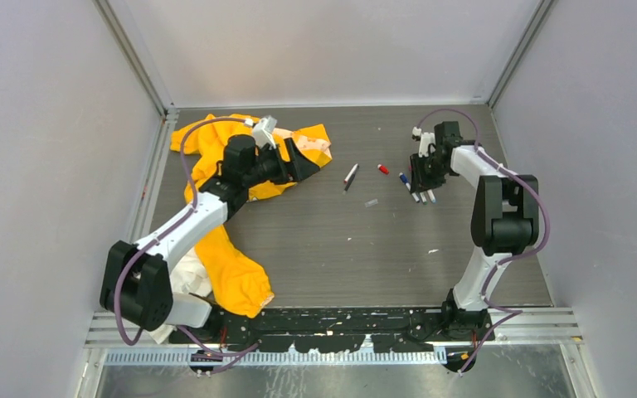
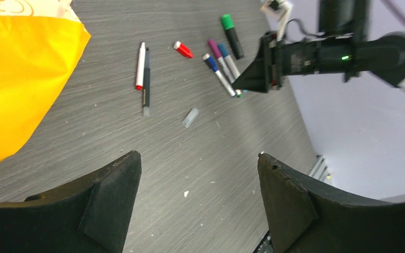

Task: Insert the pens into the pen caps
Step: Place the pen at the center of the board, then pick up the pen from the center of the board.

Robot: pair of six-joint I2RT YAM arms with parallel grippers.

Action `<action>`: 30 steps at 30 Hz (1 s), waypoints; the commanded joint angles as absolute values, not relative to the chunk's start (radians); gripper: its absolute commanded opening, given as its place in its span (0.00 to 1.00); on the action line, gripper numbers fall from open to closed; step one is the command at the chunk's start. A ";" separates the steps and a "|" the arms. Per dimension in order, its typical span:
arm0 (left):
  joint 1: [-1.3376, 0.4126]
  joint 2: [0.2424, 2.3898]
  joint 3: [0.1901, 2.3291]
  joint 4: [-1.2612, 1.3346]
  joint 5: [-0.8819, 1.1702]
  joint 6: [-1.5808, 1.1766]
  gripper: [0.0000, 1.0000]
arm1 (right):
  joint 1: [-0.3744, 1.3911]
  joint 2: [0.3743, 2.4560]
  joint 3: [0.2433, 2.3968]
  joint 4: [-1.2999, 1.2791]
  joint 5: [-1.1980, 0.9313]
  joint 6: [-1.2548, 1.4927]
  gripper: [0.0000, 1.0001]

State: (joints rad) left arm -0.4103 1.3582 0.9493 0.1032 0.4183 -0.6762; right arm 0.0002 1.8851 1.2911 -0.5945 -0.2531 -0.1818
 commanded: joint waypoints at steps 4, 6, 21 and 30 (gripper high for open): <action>-0.477 1.454 1.101 -0.061 0.326 -0.495 0.72 | -0.040 1.700 1.324 -0.638 -0.385 -0.234 0.39; -0.498 1.521 1.163 -0.104 0.313 -0.450 0.66 | -0.057 1.667 1.314 -0.641 -0.473 -0.241 0.39; -0.587 2.123 1.818 -0.450 0.175 -0.289 0.16 | -0.135 1.570 1.212 -0.567 -0.719 -0.182 0.40; -0.612 2.369 2.104 -0.525 0.108 -0.227 0.17 | -0.157 1.590 1.206 -0.558 -0.742 -0.173 0.40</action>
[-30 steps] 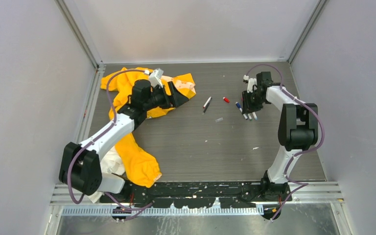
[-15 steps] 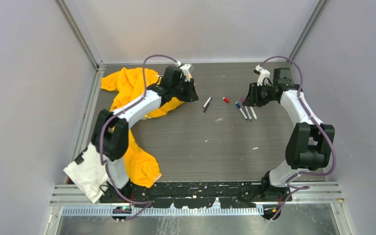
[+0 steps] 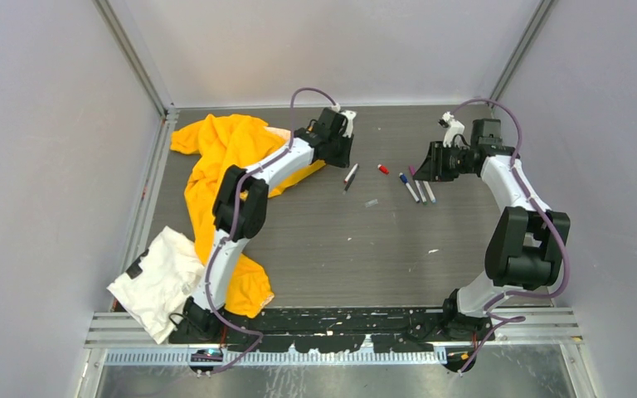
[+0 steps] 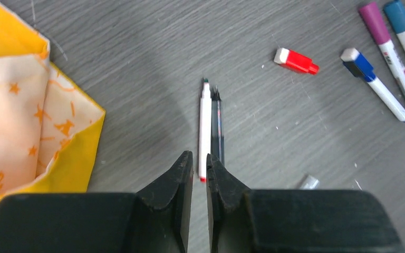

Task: Insert the pens into the pen caps
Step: Pick up the pen from the center of the board.

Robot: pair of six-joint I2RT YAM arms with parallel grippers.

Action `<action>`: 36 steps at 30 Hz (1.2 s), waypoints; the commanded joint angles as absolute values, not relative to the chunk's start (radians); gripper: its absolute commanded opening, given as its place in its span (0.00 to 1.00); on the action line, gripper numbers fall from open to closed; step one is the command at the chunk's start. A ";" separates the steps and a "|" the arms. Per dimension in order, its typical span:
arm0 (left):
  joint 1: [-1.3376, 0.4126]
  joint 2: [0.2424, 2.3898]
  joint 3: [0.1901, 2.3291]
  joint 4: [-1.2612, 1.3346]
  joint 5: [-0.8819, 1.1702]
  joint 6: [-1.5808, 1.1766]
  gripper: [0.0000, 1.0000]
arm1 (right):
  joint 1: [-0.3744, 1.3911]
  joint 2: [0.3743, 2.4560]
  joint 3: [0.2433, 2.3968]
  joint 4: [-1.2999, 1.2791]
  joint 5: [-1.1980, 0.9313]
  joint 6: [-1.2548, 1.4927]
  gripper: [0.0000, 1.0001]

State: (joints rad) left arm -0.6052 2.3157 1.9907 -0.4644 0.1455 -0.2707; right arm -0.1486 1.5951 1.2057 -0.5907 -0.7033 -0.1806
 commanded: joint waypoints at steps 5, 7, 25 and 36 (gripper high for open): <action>-0.620 2.429 2.182 -0.561 0.125 -0.224 0.21 | -0.170 1.598 1.205 -0.557 -0.750 -0.172 0.40; -0.622 2.439 2.190 -0.565 0.126 -0.221 0.23 | -0.173 1.600 1.204 -0.555 -0.755 -0.170 0.40; -0.627 2.488 2.209 -0.603 0.153 -0.242 0.25 | -0.179 1.604 1.200 -0.551 -0.775 -0.164 0.40; -0.658 2.505 2.212 -0.679 0.024 -0.184 0.24 | -0.179 1.597 1.195 -0.547 -0.780 -0.163 0.40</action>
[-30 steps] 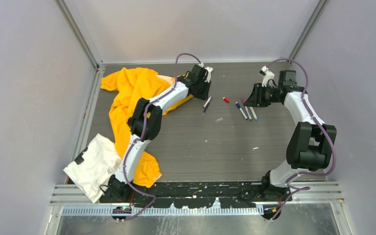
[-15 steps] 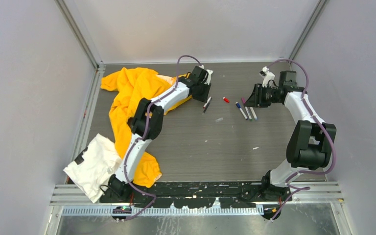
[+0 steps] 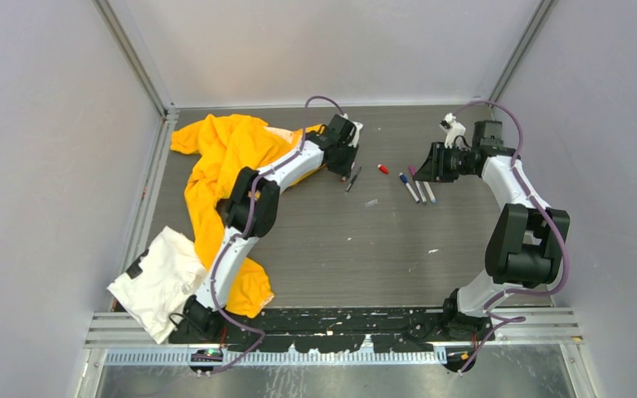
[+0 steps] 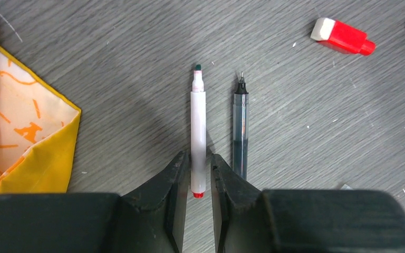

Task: Insert the pens into the pen caps
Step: Pick up the pen from the center of the board.

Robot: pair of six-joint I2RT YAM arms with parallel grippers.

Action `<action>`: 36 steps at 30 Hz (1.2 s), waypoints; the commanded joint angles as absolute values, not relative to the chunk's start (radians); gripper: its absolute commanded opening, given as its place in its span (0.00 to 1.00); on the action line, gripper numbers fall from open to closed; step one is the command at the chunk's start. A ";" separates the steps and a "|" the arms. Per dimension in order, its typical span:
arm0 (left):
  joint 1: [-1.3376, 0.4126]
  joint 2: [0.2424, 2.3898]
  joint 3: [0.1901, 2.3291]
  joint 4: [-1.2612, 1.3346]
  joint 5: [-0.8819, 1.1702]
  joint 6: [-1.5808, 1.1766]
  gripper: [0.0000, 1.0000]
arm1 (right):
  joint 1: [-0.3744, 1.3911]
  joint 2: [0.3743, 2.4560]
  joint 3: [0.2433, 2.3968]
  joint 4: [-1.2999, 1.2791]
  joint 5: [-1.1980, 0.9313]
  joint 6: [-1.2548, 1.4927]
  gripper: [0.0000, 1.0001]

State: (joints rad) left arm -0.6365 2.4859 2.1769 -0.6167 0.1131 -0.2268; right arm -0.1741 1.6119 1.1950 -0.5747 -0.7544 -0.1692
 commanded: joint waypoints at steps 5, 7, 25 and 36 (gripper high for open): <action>-0.676 2.508 2.205 -0.725 -0.078 -0.145 0.24 | -0.181 1.595 1.195 -0.547 -0.785 -0.161 0.40; -0.678 2.507 2.202 -0.729 -0.088 -0.141 0.21 | -0.180 1.593 1.195 -0.548 -0.789 -0.161 0.40; -0.628 2.237 2.039 -0.553 0.052 -0.183 0.01 | -0.181 1.570 1.210 -0.605 -0.894 -0.236 0.40; -0.542 1.989 1.711 -0.451 0.722 -0.329 0.01 | -0.166 1.657 1.419 -1.561 -1.187 -1.766 0.57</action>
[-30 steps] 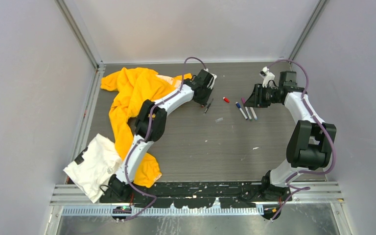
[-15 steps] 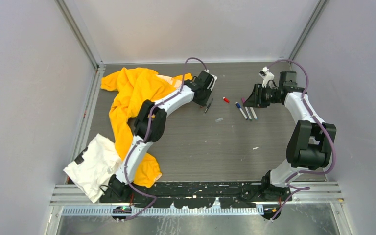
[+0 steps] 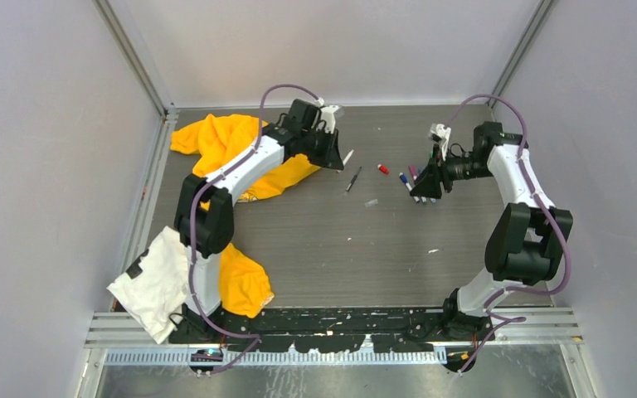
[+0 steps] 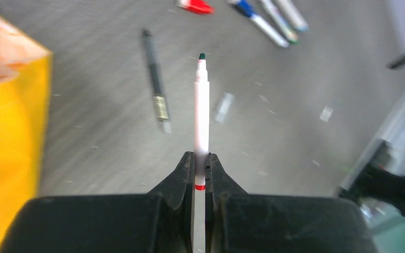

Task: Insert the pens into the pen caps
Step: Pick up the pen from the center of the board.

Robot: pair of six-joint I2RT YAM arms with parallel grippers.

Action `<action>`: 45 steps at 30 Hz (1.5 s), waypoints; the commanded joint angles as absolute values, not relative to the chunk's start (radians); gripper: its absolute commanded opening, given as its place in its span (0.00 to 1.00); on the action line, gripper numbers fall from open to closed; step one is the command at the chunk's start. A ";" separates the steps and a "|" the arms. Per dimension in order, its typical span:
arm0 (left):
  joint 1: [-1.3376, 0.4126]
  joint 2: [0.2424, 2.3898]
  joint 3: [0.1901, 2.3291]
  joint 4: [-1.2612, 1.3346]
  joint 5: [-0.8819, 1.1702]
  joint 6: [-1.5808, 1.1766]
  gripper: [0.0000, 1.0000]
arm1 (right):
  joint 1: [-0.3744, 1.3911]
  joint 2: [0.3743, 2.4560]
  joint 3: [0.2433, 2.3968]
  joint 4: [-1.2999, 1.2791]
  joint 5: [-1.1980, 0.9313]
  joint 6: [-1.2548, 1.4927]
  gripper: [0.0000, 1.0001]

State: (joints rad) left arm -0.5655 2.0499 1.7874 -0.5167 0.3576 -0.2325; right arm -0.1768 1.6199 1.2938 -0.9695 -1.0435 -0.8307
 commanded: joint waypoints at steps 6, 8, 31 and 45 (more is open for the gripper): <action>-0.538 1.986 1.679 -0.530 1.015 -0.383 0.01 | -0.080 1.718 1.543 -1.712 -1.103 -1.967 0.57; -0.540 1.990 1.676 -0.560 1.056 -0.378 0.01 | -0.024 1.690 1.544 -1.634 -1.062 -1.901 0.57; -0.625 2.072 1.809 -0.935 1.157 -0.140 0.01 | 0.370 1.671 1.566 -1.401 -0.751 -1.634 0.54; -0.632 2.083 1.833 -0.953 1.200 -0.120 0.01 | 0.439 1.671 1.529 -1.319 -0.678 -1.533 0.29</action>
